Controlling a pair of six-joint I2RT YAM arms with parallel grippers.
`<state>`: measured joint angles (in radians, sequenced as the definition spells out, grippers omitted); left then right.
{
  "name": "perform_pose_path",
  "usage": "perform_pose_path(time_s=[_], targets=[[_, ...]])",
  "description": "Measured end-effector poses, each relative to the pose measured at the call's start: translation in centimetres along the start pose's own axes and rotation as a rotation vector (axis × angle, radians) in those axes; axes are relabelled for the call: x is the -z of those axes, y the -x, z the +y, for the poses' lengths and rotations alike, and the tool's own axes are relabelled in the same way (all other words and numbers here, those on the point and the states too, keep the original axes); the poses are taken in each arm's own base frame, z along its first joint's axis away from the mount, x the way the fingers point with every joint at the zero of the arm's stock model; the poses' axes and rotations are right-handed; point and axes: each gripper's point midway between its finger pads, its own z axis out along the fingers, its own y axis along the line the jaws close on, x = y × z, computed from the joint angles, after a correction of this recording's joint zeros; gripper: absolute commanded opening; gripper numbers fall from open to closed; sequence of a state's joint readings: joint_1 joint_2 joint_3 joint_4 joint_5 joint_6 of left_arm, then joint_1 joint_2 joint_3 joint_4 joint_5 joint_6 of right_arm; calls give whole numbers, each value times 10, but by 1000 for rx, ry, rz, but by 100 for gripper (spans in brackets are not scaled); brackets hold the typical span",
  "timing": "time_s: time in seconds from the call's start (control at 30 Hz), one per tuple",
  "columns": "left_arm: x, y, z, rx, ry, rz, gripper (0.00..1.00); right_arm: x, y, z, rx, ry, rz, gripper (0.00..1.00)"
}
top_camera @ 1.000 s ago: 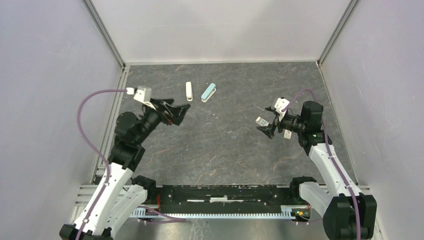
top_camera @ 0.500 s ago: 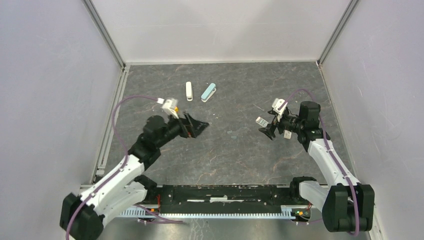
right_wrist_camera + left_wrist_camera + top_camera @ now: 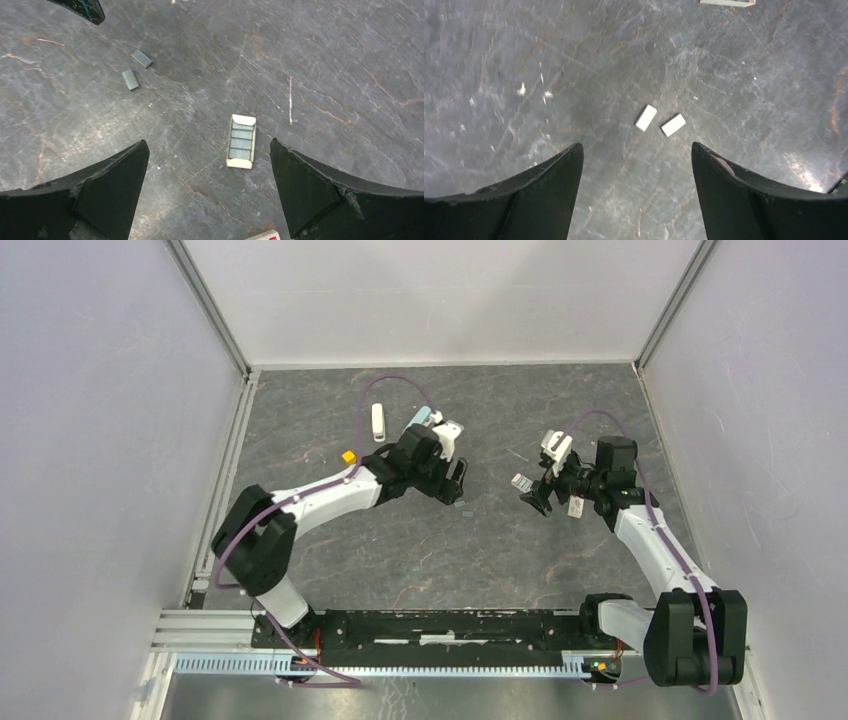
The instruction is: Unload the staples from the stapler
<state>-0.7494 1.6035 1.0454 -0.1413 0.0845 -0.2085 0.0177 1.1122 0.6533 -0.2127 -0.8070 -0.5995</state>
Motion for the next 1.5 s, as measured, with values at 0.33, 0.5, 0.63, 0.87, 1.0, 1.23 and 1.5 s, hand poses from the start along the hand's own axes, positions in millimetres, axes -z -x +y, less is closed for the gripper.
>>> perform_pose_path(time_s=[0.33, 0.5, 0.63, 0.87, 1.0, 1.23, 1.5], targets=[[-19, 6, 9, -227, 11, 133, 85, -9, -41, -36, -212, -148, 186, 88], [-28, -4, 7, -259, -28, 158, 73, -23, -49, -32, -366, -113, 188, 86], [-43, -16, 7, -260, -63, 210, 67, -27, -46, -30, -413, -93, 168, 85], [-57, -18, 7, -264, -81, 238, 61, -28, -42, -27, -421, -72, 152, 85], [-57, -20, 4, -279, -87, 241, 57, -29, -42, -26, -420, -67, 150, 85], [-57, -20, 3, -296, -92, 241, 57, -23, -47, -31, -433, -79, 150, 84], [-53, -18, 6, -299, -69, 225, 58, -20, -59, -41, -420, -88, 189, 81]])
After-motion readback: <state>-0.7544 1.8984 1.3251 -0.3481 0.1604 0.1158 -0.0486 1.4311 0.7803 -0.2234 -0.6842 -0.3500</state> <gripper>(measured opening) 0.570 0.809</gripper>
